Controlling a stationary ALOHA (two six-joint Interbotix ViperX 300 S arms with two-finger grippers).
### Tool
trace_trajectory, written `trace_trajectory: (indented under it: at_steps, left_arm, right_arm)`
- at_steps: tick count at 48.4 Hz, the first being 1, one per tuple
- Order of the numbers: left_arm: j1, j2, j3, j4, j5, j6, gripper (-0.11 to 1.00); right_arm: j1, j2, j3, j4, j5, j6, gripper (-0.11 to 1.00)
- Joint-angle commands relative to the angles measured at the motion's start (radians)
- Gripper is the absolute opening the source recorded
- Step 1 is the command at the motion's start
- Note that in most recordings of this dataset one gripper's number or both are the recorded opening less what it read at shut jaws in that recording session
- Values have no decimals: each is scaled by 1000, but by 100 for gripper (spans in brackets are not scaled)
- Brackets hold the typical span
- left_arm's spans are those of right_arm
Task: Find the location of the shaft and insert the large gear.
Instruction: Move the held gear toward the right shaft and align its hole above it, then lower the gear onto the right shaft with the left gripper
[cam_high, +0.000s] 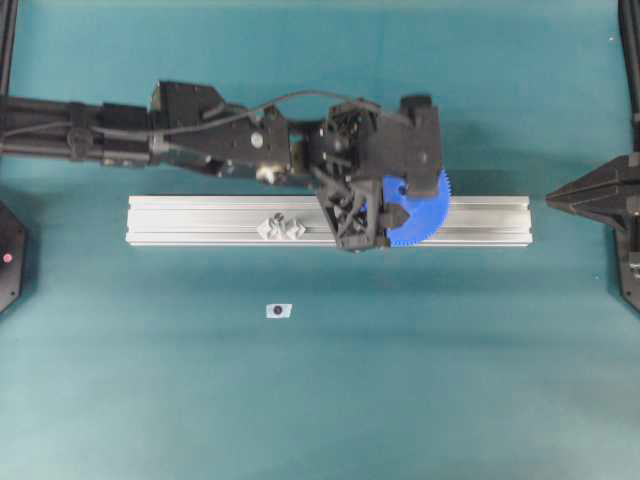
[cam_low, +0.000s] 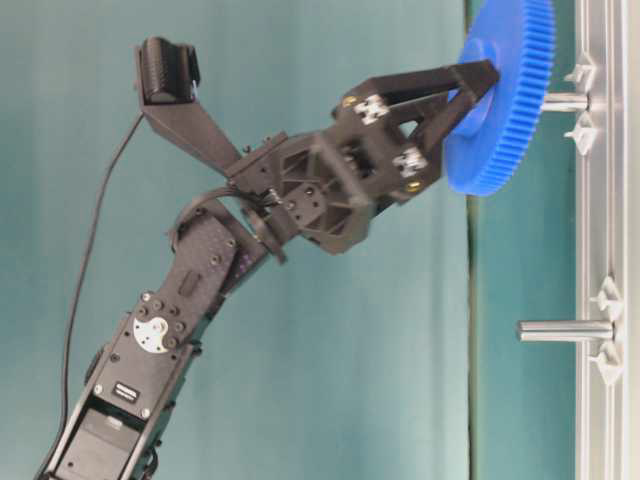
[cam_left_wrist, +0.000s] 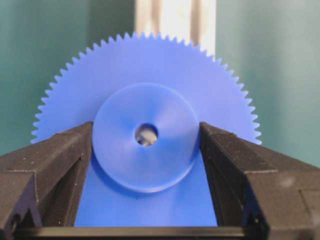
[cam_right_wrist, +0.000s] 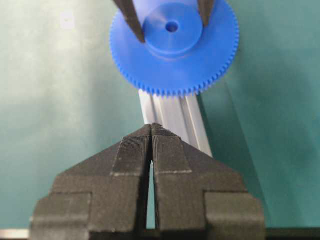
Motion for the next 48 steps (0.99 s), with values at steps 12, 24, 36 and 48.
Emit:
trace_trajectory:
  at_steps: [12,24,36,48]
  left_arm:
    - [-15,-46,32,2,0,-26,72]
    - [2,-71,54,2,34,-26,72]
    - [-6,-63,49,2,31,-32,72]
    - [-12,-51,38,2,25,-32,72]
  right_arm:
    - [-3,8,-8,-2,-8,8,5]
    - [-3,8,-8,-2,-8,9,5]
    - [-3,8,-8,-2,-8,9,5]
    - [-3,8,-5,-2,-8,9,5]
